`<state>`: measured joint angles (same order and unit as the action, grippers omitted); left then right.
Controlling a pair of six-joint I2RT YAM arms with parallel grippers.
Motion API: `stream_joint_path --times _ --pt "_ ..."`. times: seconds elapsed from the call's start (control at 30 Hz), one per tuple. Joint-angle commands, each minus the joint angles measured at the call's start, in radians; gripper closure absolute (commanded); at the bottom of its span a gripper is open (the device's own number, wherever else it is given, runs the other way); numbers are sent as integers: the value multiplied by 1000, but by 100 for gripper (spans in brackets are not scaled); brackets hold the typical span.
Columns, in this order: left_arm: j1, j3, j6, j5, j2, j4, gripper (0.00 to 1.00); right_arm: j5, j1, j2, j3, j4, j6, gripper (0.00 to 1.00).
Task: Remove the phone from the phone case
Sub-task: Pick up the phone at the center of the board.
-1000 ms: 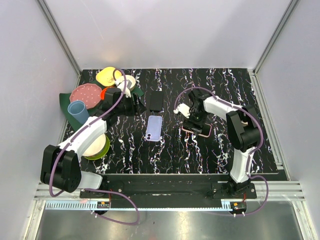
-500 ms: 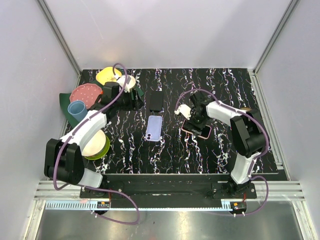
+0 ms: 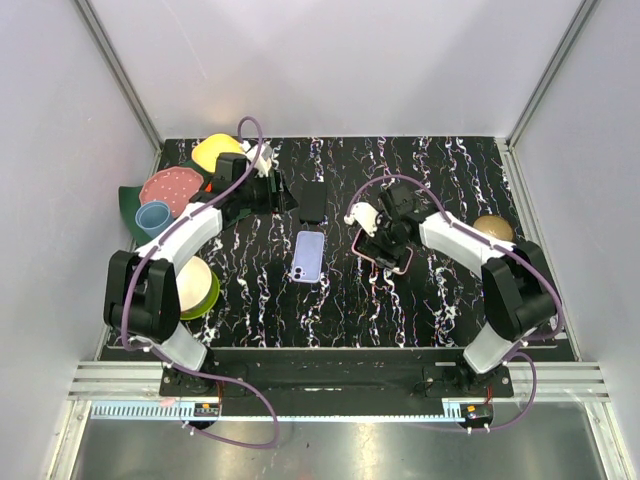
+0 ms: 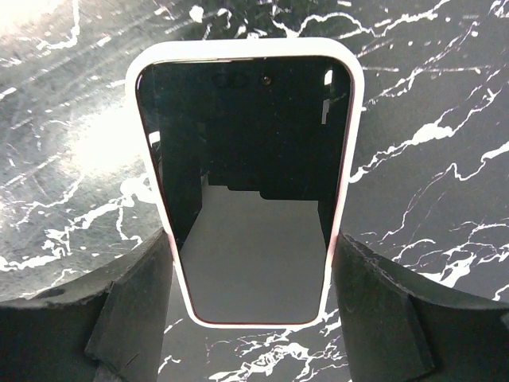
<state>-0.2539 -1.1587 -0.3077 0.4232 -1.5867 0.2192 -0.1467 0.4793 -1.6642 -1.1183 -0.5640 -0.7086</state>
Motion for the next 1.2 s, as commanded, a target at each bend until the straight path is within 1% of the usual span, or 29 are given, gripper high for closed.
stream_joint_path --times 0.0,0.17,0.3,0.43,0.5,0.67,0.77,1.17 --pt "1 -59 -31 86 -21 -33 32 -42 38 89 5 85 38 59" --pt "-1 -67 -60 160 -62 -52 33 -59 64 126 31 136 58 58" --pt "-5 -70 -57 193 -102 -52 33 -67 84 161 58 165 64 58" --pt "-15 -84 -62 259 -131 -52 33 -64 116 187 66 188 78 57" --pt "-27 -93 -71 288 -148 -49 33 -53 128 201 63 203 83 57" --pt "-79 -99 -82 315 -160 -44 33 22 176 195 55 234 74 57" --pt "-105 -101 -87 327 -164 -44 33 41 188 195 58 254 75 56" --pt "-183 -98 -82 401 -187 -49 33 64 208 205 60 289 78 56"
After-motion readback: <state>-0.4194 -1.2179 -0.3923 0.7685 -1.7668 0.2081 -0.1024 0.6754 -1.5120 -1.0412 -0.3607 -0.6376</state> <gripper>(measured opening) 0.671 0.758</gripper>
